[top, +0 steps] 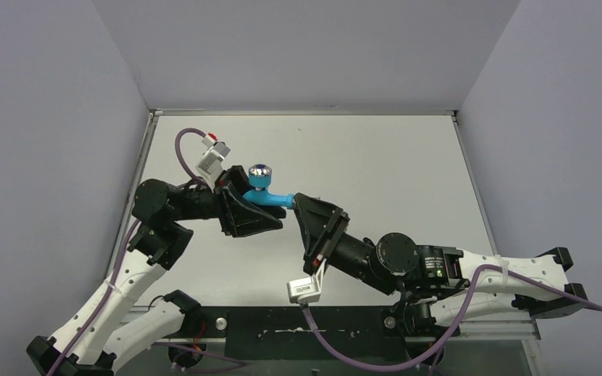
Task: Install the water faucets
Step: Screw the water faucet onto the adaptor.
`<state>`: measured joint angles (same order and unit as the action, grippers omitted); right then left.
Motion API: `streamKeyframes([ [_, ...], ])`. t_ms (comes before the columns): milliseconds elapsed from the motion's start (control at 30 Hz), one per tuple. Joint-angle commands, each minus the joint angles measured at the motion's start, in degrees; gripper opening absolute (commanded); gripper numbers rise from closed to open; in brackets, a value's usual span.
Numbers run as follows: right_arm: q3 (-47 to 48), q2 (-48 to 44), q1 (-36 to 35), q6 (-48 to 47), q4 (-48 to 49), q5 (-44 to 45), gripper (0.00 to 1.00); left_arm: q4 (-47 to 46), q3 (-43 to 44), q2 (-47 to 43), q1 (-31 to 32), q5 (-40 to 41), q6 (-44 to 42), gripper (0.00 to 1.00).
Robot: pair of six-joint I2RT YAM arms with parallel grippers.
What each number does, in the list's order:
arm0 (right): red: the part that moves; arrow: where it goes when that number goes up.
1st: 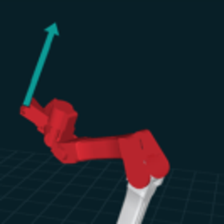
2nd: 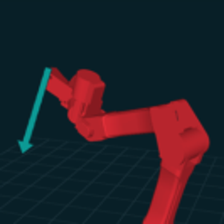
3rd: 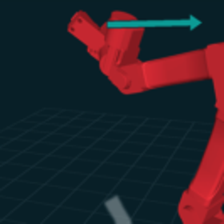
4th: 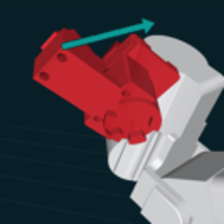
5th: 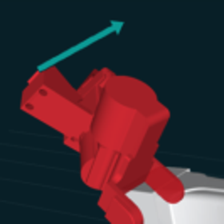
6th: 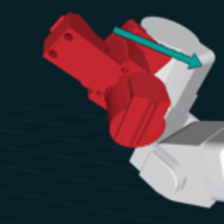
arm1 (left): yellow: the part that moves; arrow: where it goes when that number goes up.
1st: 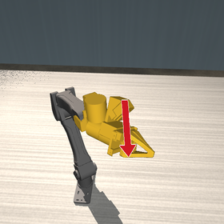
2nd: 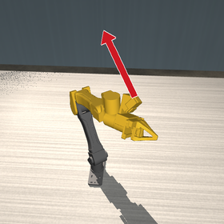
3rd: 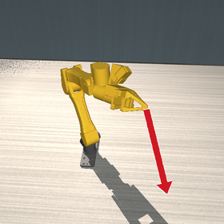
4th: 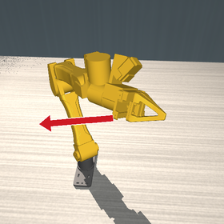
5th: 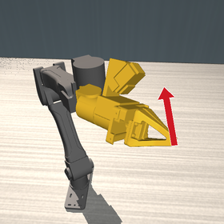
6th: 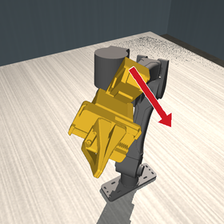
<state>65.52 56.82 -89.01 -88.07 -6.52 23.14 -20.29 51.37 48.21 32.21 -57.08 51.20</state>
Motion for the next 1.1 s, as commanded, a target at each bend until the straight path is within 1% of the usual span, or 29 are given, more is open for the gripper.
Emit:
streamKeyframes([
  [0,2.14,-1.05,-1.05,1.10,-4.56,0.95,0.00,-10.55,2.73,-0.39,0.23,-3.62,4.50,0.36],
  [267,1.93,-1.89,-2.64,2.59,-5.88,1.30,0.00,-12.19,3.18,0.07,0.18,-3.56,4.26,0.37],
  [367,2.13,-1.84,-2.96,2.97,-6.58,1.39,0.00,-12.05,3.29,0.18,0.14,-3.19,3.78,0.36],
  [433,2.07,-1.77,-2.94,3.08,-6.85,1.43,0.00,-12.20,3.29,0.21,0.14,-2.84,3.69,0.30],
  [533,2.07,-1.71,-2.95,3.33,-6.52,1.44,0.00,-12.42,3.28,0.14,0.14,-2.70,3.08,0.11],
  [567,2.13,-1.69,-2.96,3.53,-6.44,1.39,0.00,-12.17,3.34,-0.02,0.14,-2.72,2.44,0.06],
  [700,3.16,-1.27,-2.99,5.90,-8.03,1.58,0.00,-10.81,3.70,-0.67,0.14,-2.50,-0.76,0.01],
  [800,4.90,-0.65,-2.97,12.18,-8.68,0.49,0.00,-6.17,5.38,-0.20,0.14,-3.67,-5.57,0.00],
  [900,7.66,0.52,-2.94,22.90,-8.93,-1.70,0.00,-2.81,6.92,0.75,0.14,-5.48,-9.36,0.00],
  [1000,9.24,1.50,-2.85,30.37,-9.50,-2.45,0.00,3.84,8.66,1.38,0.14,-6.38,-15.48,0.00],
  [1067,9.92,1.75,-2.66,35.21,-9.85,-2.54,0.00,4.23,8.99,1.81,0.14,-7.30,-16.74,0.00],
])
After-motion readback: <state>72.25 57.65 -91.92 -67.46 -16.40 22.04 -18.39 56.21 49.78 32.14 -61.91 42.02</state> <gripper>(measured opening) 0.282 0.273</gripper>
